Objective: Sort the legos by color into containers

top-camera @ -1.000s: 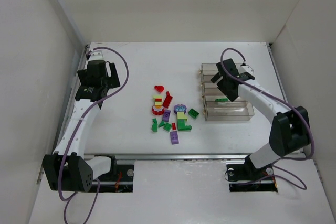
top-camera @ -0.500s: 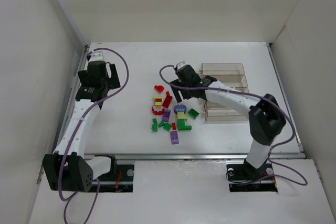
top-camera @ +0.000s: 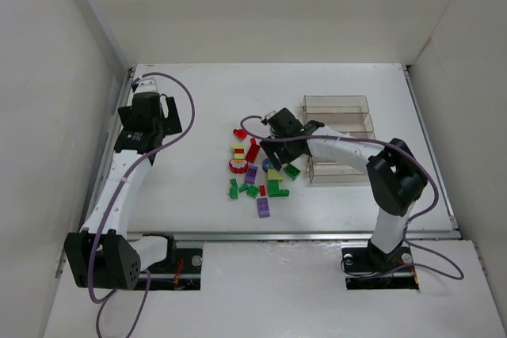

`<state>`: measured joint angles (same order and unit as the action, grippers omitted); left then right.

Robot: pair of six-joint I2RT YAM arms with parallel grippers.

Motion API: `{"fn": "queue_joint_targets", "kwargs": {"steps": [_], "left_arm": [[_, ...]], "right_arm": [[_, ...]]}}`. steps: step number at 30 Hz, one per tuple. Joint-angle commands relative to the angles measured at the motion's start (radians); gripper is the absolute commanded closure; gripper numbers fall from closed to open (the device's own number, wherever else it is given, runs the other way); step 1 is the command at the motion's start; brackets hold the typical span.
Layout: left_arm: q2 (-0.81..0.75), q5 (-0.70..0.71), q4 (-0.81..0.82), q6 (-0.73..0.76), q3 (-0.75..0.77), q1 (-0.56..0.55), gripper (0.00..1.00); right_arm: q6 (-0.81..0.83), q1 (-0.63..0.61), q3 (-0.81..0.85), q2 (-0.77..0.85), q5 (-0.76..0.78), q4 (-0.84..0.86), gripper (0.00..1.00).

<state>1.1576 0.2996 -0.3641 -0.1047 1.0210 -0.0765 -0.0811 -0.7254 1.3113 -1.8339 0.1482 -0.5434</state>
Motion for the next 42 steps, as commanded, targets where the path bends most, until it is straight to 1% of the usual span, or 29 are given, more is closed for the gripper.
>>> {"fn": "queue_joint_targets", "kwargs": {"steps": [1, 6, 9, 12, 16, 21, 25, 28, 29, 30, 31, 34, 35, 36, 37, 38, 39, 40, 41, 42], "left_arm": [[-0.026, -0.001, 0.021, 0.010, -0.012, 0.006, 0.00], [-0.026, -0.010, 0.021, 0.010, -0.012, 0.006, 0.00], [-0.026, -0.010, 0.021, 0.010, -0.012, 0.006, 0.00], [-0.026, -0.019, 0.021, 0.010, -0.012, 0.006, 0.00], [-0.026, -0.019, 0.021, 0.010, -0.012, 0.006, 0.00], [-0.026, -0.019, 0.021, 0.010, -0.012, 0.006, 0.00], [-0.026, -0.019, 0.021, 0.010, -0.012, 0.006, 0.00], [-0.026, -0.019, 0.021, 0.010, -0.012, 0.006, 0.00], [-0.026, -0.019, 0.021, 0.010, -0.012, 0.006, 0.00], [-0.026, -0.019, 0.021, 0.010, -0.012, 0.006, 0.00], [-0.026, -0.019, 0.021, 0.010, -0.012, 0.006, 0.00], [-0.026, -0.019, 0.021, 0.010, -0.021, 0.006, 0.00], [-0.026, -0.019, 0.021, 0.010, -0.021, 0.006, 0.00], [-0.026, -0.019, 0.021, 0.010, -0.021, 0.006, 0.00], [-0.026, -0.019, 0.021, 0.010, -0.021, 0.006, 0.00], [-0.026, -0.019, 0.021, 0.010, -0.021, 0.006, 0.00], [-0.026, -0.019, 0.021, 0.010, -0.021, 0.006, 0.00], [-0.026, -0.019, 0.021, 0.010, -0.021, 0.006, 0.00], [-0.026, -0.019, 0.021, 0.010, -0.021, 0.006, 0.00], [-0.026, -0.019, 0.021, 0.010, -0.021, 0.006, 0.00]], "right_arm": [[0.034, 0.023, -0.052, 0.071, -0.084, -0.013, 0.25], [0.034, 0.090, -0.135, 0.151, -0.229, 0.036, 0.25], [0.049, 0.103, -0.145, 0.176, -0.248, 0.045, 0.25], [0.073, 0.103, -0.145, 0.150, -0.248, 0.019, 0.25], [0.083, 0.090, -0.126, 0.072, -0.179, -0.015, 0.29], [0.073, 0.081, -0.098, 0.024, -0.116, -0.012, 0.31], [0.083, 0.081, -0.064, -0.011, -0.125, -0.012, 0.36], [0.083, 0.069, -0.043, -0.024, -0.147, -0.021, 0.54], [0.067, 0.069, -0.043, -0.024, -0.157, -0.021, 0.75], [0.058, 0.069, -0.043, -0.024, -0.167, -0.012, 0.89], [0.043, 0.069, -0.032, -0.010, -0.167, 0.002, 1.00], [-0.049, 0.079, -0.008, 0.079, -0.167, 0.032, 1.00], [-0.145, 0.093, 0.002, 0.140, -0.167, 0.072, 1.00], [-0.202, 0.115, 0.002, 0.174, -0.167, 0.097, 1.00], [-0.268, 0.166, -0.007, 0.208, -0.154, 0.123, 1.00], [-0.340, 0.194, -0.038, 0.244, -0.122, 0.163, 1.00], [-0.490, 0.219, -0.062, 0.319, -0.078, 0.178, 1.00], [-0.558, 0.240, -0.092, 0.355, 0.018, 0.178, 1.00], [-0.653, 0.274, -0.151, 0.411, 0.065, 0.187, 1.00], [-0.672, 0.287, -0.177, 0.429, 0.105, 0.188, 1.00]]}}
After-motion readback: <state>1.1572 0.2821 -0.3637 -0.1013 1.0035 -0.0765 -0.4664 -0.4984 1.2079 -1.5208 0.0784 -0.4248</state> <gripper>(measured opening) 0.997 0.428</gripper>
